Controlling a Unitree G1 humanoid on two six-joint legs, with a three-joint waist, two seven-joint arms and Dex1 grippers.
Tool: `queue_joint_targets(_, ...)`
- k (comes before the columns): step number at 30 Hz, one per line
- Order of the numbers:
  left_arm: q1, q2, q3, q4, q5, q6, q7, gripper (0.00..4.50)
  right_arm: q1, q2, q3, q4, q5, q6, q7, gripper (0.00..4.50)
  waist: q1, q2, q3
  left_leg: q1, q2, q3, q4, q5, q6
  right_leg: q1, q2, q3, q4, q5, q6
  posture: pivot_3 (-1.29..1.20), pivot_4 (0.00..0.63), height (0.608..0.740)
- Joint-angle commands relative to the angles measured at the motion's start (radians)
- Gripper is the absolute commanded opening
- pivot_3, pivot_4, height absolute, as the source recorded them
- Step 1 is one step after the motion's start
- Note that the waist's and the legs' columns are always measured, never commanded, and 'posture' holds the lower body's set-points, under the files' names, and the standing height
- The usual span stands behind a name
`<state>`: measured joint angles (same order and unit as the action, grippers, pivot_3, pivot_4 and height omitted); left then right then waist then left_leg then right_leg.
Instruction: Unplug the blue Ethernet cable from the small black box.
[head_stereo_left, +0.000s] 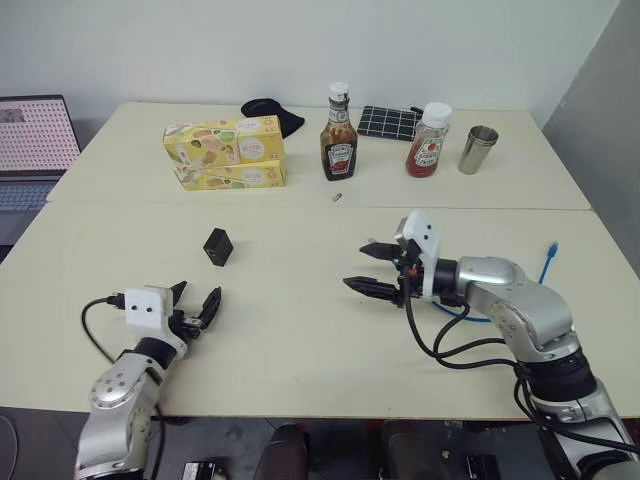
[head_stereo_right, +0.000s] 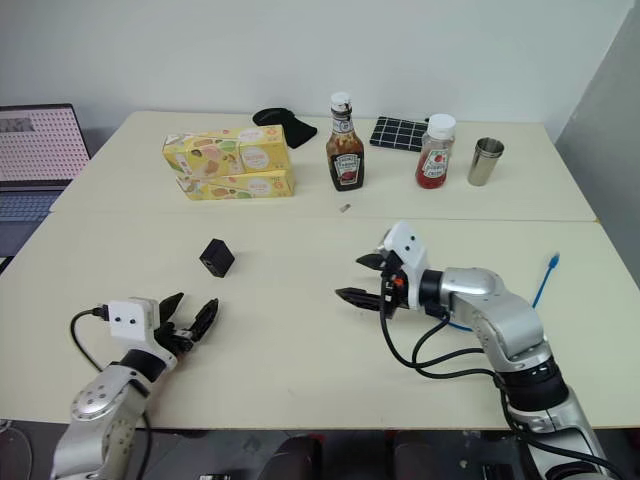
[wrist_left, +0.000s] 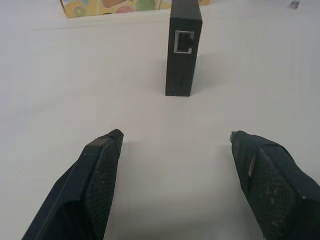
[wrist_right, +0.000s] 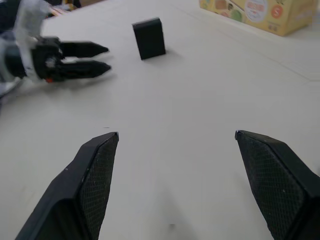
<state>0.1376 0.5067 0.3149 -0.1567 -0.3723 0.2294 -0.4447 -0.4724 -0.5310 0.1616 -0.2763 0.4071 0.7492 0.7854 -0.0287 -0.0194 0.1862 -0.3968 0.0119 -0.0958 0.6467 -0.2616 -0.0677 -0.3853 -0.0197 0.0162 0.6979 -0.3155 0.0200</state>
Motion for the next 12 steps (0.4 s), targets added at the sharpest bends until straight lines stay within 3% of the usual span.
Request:
queue_joint_targets(1, 0.018, 0.095, 0.048, -0.125, -0.067, 0.085, -0.089, 3.67, 0.01, -0.044, -0.08, -0.036, 0.021, -0.028, 0.019, 3.96, -0.001, 0.0, 0.0, 0.0, 0.0, 0.0, 0.0, 0.0, 0.0, 0.0, 0.0, 0.0, 0.0, 0.0, 0.0, 0.0, 0.15, 0.74)
queue_joint_targets(7, -0.02, 0.293, 0.126, -0.12, -0.189, 0.238, -0.265, 3.67, 0.028, -0.145, -0.155, -0.019, 0.067, -0.034, 0.103, 3.96, -0.003, 0.0, 0.0, 0.001, 0.0, 0.001, -0.001, 0.0, 0.0, 0.0, 0.001, 0.0, -0.001, 0.0, 0.0, 0.0, 0.15, 0.74)
queue_joint_targets(12, -0.031, 0.34, 0.129, -0.107, -0.188, 0.234, -0.342, 3.67, 0.018, -0.171, -0.159, 0.006, 0.055, -0.048, 0.121, 3.96, -0.003, 0.0, 0.0, 0.002, 0.0, 0.003, -0.001, 0.0, 0.0, 0.0, 0.001, 0.001, 0.0, 0.0, 0.0, 0.0, 0.15, 0.74)
